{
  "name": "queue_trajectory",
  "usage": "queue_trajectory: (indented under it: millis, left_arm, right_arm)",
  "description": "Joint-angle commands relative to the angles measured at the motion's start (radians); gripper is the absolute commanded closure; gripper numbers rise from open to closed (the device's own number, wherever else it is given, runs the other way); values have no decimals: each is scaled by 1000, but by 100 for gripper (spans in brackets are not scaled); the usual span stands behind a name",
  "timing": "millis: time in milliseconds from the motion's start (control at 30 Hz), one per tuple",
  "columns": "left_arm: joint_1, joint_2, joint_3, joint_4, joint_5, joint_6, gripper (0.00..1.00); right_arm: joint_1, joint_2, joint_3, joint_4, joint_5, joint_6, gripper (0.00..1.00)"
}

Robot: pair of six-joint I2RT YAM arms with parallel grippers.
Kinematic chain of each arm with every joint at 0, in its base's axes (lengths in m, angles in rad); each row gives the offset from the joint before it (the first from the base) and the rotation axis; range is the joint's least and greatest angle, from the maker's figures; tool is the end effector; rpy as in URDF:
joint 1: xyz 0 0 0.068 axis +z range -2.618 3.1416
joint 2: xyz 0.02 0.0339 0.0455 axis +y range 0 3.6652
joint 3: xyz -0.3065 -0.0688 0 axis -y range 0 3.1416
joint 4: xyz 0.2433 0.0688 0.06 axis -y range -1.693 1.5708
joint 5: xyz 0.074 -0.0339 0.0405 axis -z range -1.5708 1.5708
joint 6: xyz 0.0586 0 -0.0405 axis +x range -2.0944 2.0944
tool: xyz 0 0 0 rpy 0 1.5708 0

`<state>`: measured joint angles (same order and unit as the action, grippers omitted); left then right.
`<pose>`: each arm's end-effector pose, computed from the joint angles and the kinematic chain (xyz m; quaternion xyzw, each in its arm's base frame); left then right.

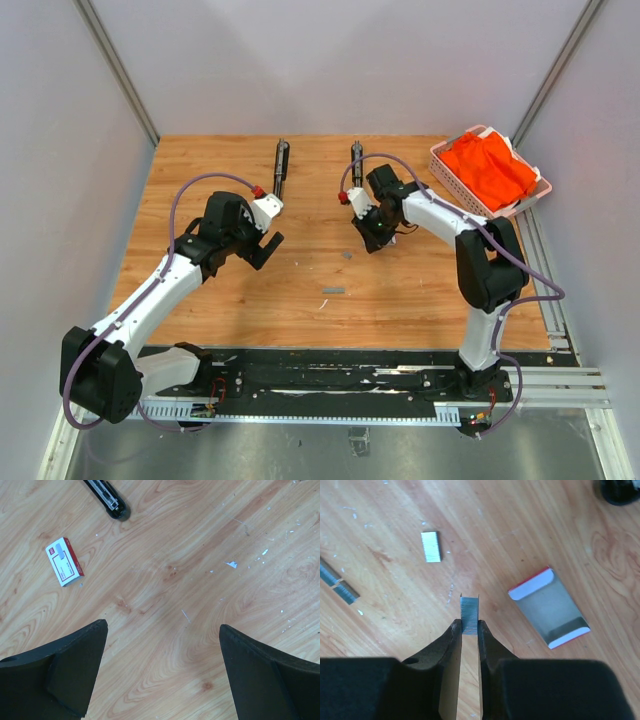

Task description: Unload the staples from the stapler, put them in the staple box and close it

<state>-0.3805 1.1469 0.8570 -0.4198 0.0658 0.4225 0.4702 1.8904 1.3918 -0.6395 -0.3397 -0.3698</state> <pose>0.2258 -0.0945 0.2945 0.3676 0.8307 -0.0211 0.4177 0.3592 0.2045 0.2235 -0.4257 0.8642 0.1755 0.2030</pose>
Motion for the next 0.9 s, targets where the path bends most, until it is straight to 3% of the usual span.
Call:
queue_trajectory:
  millis: [0,200,467,667,867]
  left_arm:
    - [9,-18,-3,19,15,7,2]
    - [8,-15,-3,19,15,7,2]
    - [9,3,18,15,66,9,2]
    - [6,60,100,-52,337,142,2]
    - [-13,161,146,17,512,201,2]
  right_arm:
    - [-43,-24,9,10,46,70,87]
    - [-88,-19,11,18,32,96,86]
    - [-119,-19,9,7,-166,93,86]
    - [-119,-3,31,-41,-323,73,86]
    - [-115,29,45,-94,-442,63,86]
